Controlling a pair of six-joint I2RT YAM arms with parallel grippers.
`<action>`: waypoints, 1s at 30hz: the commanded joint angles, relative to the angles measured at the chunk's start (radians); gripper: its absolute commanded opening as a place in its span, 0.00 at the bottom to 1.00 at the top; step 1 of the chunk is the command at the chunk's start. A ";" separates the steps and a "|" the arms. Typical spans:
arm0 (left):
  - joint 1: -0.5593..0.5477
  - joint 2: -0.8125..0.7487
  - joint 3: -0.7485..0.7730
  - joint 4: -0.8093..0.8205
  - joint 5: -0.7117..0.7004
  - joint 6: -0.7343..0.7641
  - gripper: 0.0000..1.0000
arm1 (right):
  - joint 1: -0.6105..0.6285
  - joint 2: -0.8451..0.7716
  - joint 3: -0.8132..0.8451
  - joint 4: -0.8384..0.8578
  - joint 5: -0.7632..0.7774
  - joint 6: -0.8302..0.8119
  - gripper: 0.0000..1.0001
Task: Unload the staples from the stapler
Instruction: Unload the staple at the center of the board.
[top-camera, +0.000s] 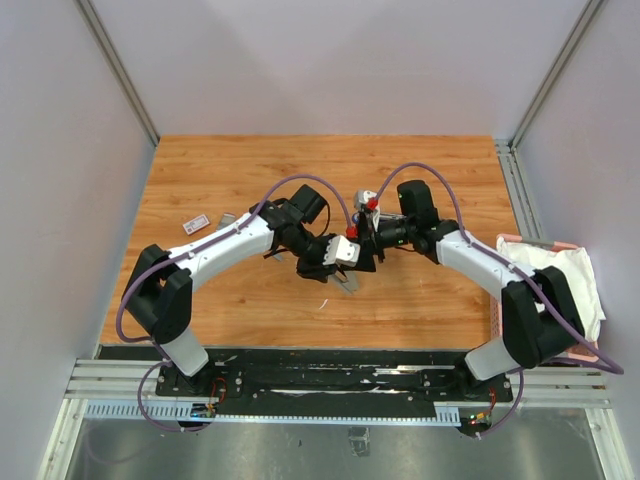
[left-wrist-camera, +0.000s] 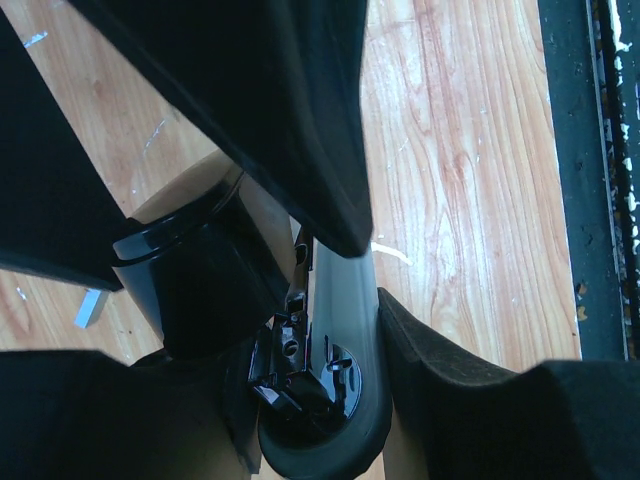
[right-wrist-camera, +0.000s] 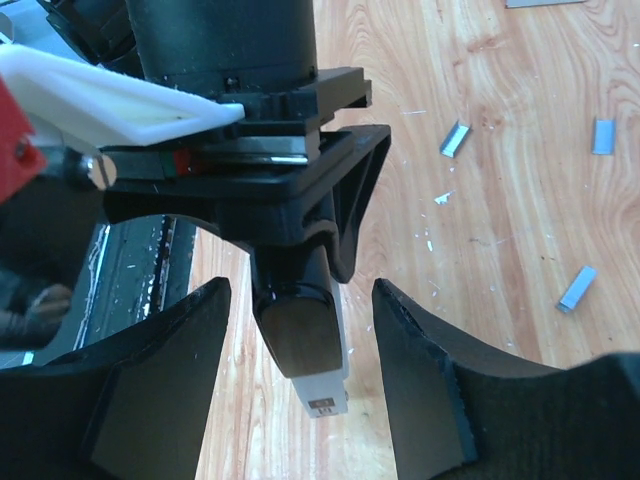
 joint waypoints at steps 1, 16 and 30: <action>-0.008 -0.048 0.019 0.046 0.069 -0.013 0.00 | 0.027 0.021 0.032 0.058 -0.016 0.065 0.60; -0.008 -0.063 -0.010 0.083 0.052 -0.042 0.00 | 0.040 0.069 0.040 0.208 -0.006 0.242 0.45; -0.007 -0.081 -0.029 0.087 0.033 -0.043 0.00 | 0.033 -0.002 -0.006 0.168 0.166 0.192 0.42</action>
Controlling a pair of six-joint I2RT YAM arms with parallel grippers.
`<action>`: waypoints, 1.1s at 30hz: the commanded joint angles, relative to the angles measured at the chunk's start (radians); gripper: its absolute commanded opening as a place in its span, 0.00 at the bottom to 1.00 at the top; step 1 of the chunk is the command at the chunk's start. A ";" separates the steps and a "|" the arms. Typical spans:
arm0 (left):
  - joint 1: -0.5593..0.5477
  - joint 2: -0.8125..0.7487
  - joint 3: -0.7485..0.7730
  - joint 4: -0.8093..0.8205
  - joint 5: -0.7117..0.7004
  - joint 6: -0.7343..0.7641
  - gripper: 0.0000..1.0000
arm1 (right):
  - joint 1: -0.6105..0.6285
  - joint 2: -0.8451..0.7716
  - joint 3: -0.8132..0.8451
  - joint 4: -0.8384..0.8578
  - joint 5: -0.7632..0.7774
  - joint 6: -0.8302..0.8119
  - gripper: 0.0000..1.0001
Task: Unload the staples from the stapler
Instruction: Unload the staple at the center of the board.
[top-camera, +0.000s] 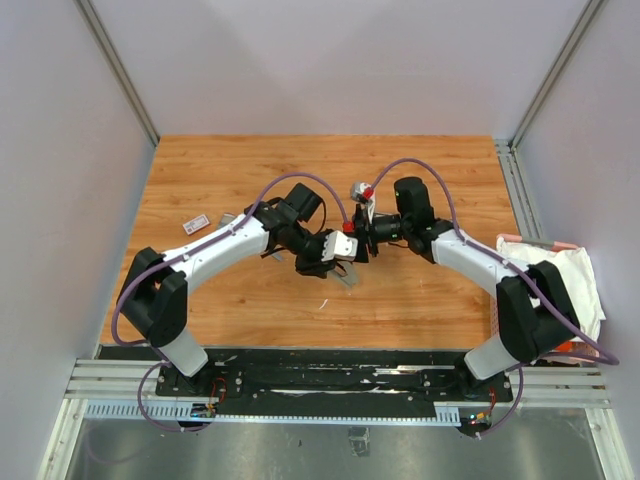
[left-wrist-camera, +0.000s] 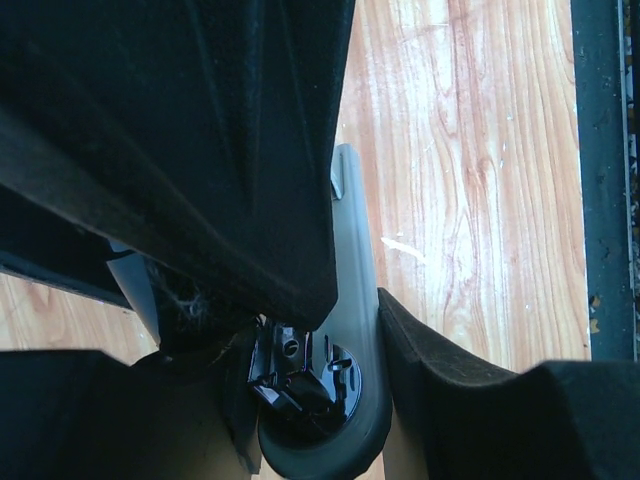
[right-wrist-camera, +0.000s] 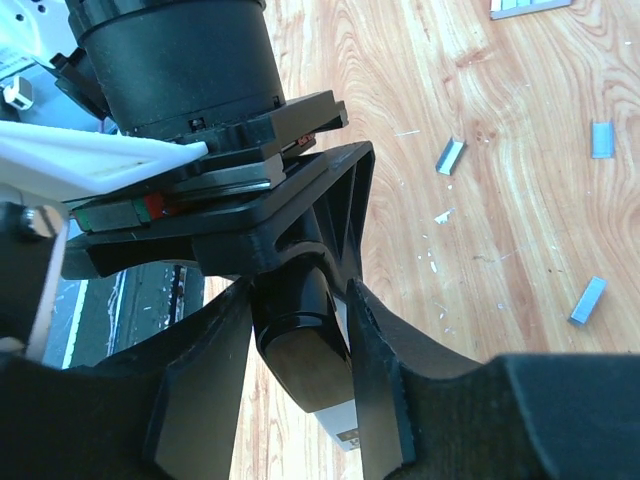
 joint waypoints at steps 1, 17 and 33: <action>-0.021 -0.057 -0.010 0.038 0.040 0.015 0.00 | -0.014 -0.063 -0.028 0.005 0.144 -0.036 0.42; 0.027 -0.153 -0.103 0.174 0.009 -0.064 0.00 | -0.279 -0.172 -0.134 -0.070 0.186 -0.059 0.35; 0.071 -0.278 -0.300 0.432 0.024 -0.133 0.00 | -0.459 -0.009 -0.082 -0.261 0.214 -0.139 0.33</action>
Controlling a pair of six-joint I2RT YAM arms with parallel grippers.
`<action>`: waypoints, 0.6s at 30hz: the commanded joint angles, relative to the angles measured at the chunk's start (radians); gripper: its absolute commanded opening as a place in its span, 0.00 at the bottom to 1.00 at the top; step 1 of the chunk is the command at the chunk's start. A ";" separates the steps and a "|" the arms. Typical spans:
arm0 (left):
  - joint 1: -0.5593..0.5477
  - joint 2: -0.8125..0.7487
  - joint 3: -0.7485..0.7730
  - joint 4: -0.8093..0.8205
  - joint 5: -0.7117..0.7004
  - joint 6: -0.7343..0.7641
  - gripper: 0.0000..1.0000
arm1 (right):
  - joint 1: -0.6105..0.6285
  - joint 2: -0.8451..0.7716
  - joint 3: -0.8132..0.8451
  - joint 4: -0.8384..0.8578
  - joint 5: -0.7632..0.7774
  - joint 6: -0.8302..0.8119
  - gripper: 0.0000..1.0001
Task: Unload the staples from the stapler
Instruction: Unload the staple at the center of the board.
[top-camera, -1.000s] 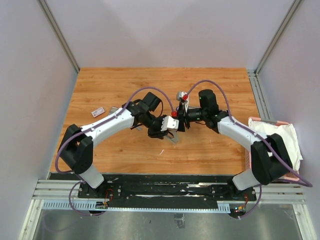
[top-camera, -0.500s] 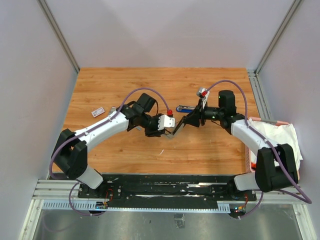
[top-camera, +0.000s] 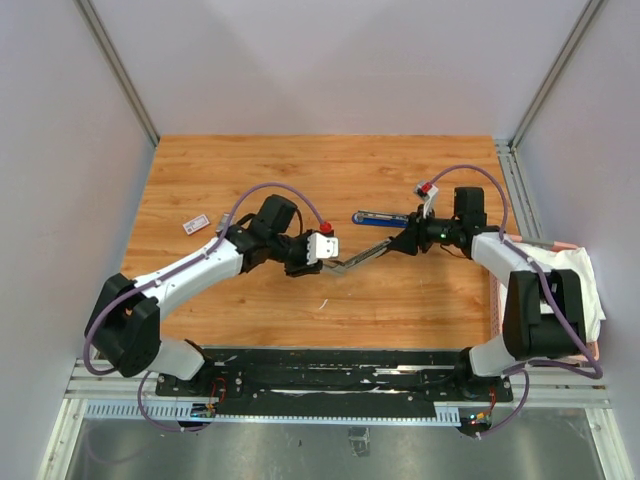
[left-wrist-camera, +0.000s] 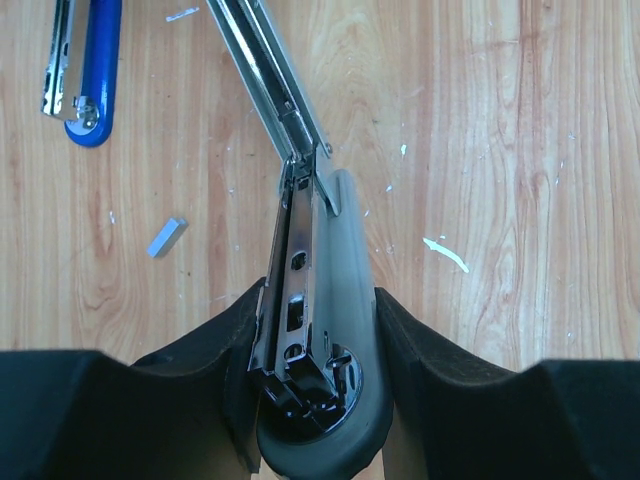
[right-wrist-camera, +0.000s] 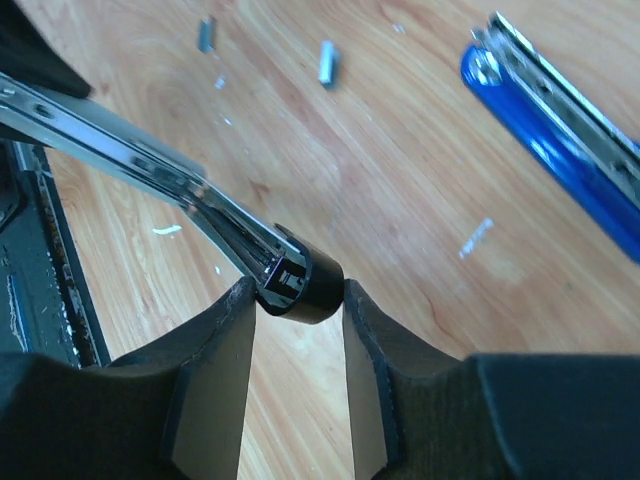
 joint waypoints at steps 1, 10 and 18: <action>0.010 -0.078 -0.042 0.133 0.057 -0.028 0.00 | -0.061 0.060 0.041 -0.072 0.098 -0.039 0.33; 0.006 -0.074 -0.150 0.282 0.057 -0.074 0.00 | -0.068 0.160 0.078 -0.124 0.115 -0.041 0.41; -0.012 -0.097 -0.233 0.424 0.033 -0.117 0.00 | -0.013 0.132 0.089 -0.164 0.044 -0.173 0.56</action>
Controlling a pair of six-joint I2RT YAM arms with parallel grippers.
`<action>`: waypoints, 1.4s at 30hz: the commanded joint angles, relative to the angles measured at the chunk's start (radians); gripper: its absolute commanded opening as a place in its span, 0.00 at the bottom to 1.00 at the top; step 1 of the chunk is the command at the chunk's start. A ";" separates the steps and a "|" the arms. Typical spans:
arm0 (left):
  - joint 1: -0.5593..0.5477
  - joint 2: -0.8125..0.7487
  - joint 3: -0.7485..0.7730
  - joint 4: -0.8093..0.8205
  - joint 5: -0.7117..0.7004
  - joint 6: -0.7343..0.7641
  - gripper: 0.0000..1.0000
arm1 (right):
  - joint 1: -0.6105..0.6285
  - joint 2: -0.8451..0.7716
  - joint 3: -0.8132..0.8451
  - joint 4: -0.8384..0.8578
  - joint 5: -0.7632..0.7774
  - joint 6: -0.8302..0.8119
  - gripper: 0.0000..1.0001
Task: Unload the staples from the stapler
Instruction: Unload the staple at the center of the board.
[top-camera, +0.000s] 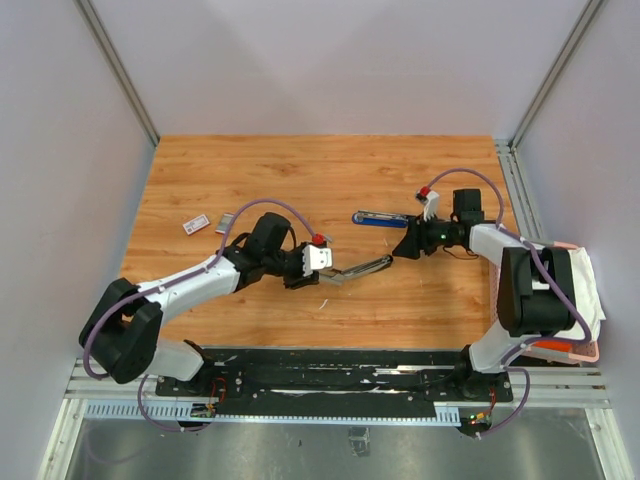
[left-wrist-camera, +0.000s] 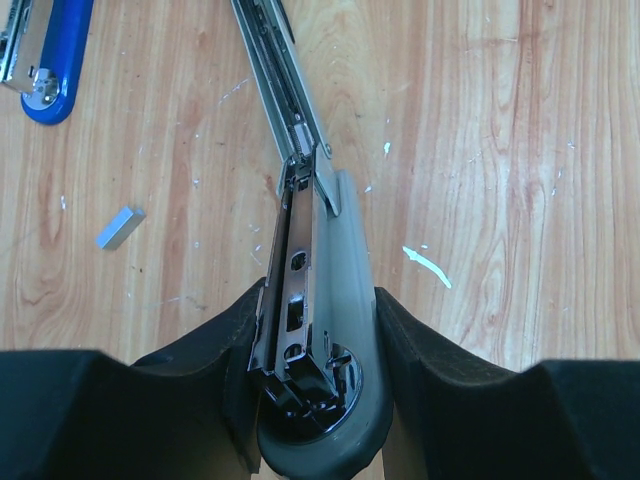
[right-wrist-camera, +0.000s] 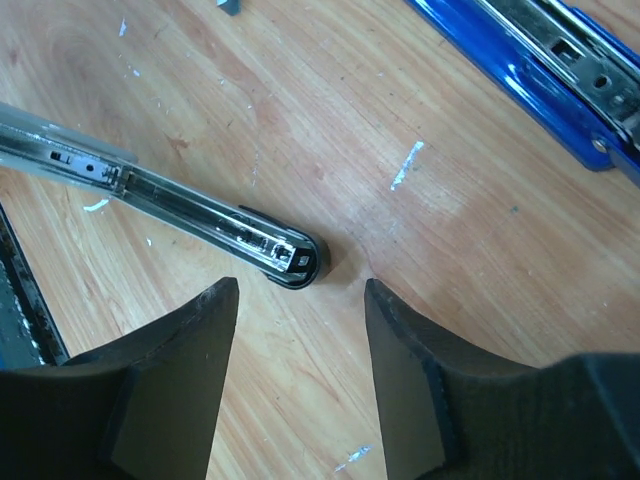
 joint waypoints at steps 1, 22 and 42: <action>-0.013 -0.049 -0.023 0.178 0.017 -0.023 0.00 | 0.059 -0.056 0.029 -0.057 -0.053 -0.178 0.57; -0.014 -0.143 -0.007 0.194 0.007 -0.001 0.00 | 0.392 0.019 0.293 -0.505 -0.189 -0.908 0.76; -0.014 -0.240 0.020 0.072 0.068 0.111 0.00 | 0.530 0.095 0.358 -0.473 -0.154 -0.756 0.78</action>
